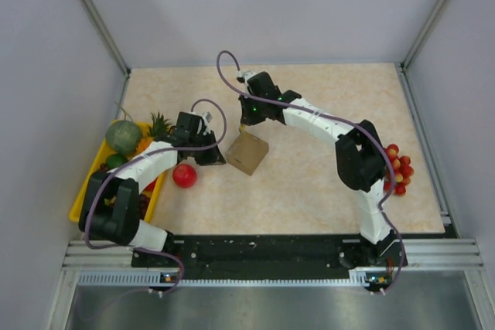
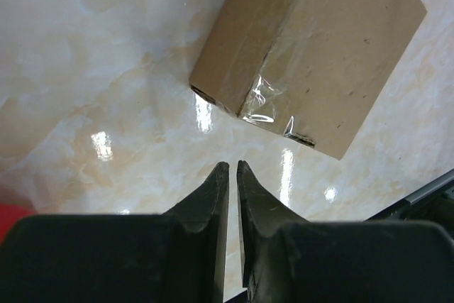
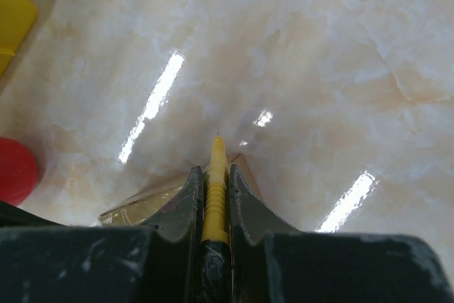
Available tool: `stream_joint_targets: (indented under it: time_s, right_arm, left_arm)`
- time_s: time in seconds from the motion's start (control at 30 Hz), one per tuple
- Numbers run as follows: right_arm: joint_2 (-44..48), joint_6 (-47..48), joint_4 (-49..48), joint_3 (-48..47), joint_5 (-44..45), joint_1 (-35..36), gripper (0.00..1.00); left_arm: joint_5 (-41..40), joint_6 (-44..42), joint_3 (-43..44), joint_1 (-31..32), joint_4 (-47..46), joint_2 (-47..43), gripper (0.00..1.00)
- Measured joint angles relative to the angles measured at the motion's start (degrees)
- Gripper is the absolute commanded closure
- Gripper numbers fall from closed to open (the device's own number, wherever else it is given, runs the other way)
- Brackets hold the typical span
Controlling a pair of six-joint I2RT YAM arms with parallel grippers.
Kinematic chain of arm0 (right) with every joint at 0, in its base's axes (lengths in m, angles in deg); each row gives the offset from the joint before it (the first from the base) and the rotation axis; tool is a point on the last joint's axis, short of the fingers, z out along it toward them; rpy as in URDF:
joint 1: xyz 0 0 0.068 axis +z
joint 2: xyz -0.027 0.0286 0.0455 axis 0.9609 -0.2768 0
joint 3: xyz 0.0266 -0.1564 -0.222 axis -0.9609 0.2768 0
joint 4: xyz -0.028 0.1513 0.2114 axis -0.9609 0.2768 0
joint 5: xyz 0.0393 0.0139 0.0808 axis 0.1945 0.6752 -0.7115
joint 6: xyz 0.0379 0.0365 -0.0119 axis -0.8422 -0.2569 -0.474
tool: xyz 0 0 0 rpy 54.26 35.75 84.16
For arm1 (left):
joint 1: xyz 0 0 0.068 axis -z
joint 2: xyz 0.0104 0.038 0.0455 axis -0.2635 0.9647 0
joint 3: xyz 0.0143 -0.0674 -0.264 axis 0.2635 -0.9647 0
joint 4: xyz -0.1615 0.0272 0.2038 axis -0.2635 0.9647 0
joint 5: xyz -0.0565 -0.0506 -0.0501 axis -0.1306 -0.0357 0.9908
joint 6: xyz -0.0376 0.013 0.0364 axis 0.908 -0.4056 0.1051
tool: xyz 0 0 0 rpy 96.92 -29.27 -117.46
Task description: Unpack the express box
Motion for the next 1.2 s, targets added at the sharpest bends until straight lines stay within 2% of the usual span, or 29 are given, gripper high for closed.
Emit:
stream_joint_targets:
  time_s: [0.13,0.23,0.57,0.67,0.73,0.9,1.03,1.2]
  right_arm:
    - [0.15,0.15,0.24,0.98,0.15,0.0,1.0]
    - [2.47,0.04,0.07,5.25,1.81,0.0,1.0]
    - [16.31,-4.26,2.64,21.03,8.55,0.0,1.0]
    - [20.39,-6.62,3.58,24.52,9.66,0.0,1.0]
    - [22.6,-8.02,3.89,26.47,10.4,0.0,1.0]
    - [24.35,-9.62,4.87,27.69,12.96,0.0,1.0]
    - [23.93,-10.05,5.07,27.54,13.75,-0.02,1.0]
    - [22.16,-11.02,5.64,26.73,13.11,-0.13,1.0]
  left_arm:
    - [3.21,0.26,1.25,0.04,-0.68,4.63,0.85]
    - [6.58,1.31,5.35,0.11,-1.2,10.14,0.84]
    - [14.88,2.01,25.0,0.31,-1.79,24.46,0.81]
    - [16.17,2.25,28.09,0.31,-1.95,26.95,0.8]
    - [16.17,2.54,28.3,0.31,-1.62,27.19,0.75]
    - [13.31,2.01,23.63,0.37,0.42,22.08,0.62]
    - [8.87,-0.24,14.99,1.7,5.01,11.15,0.57]
    - [2.89,-4.26,7.72,10.78,10.86,0.37,0.55]
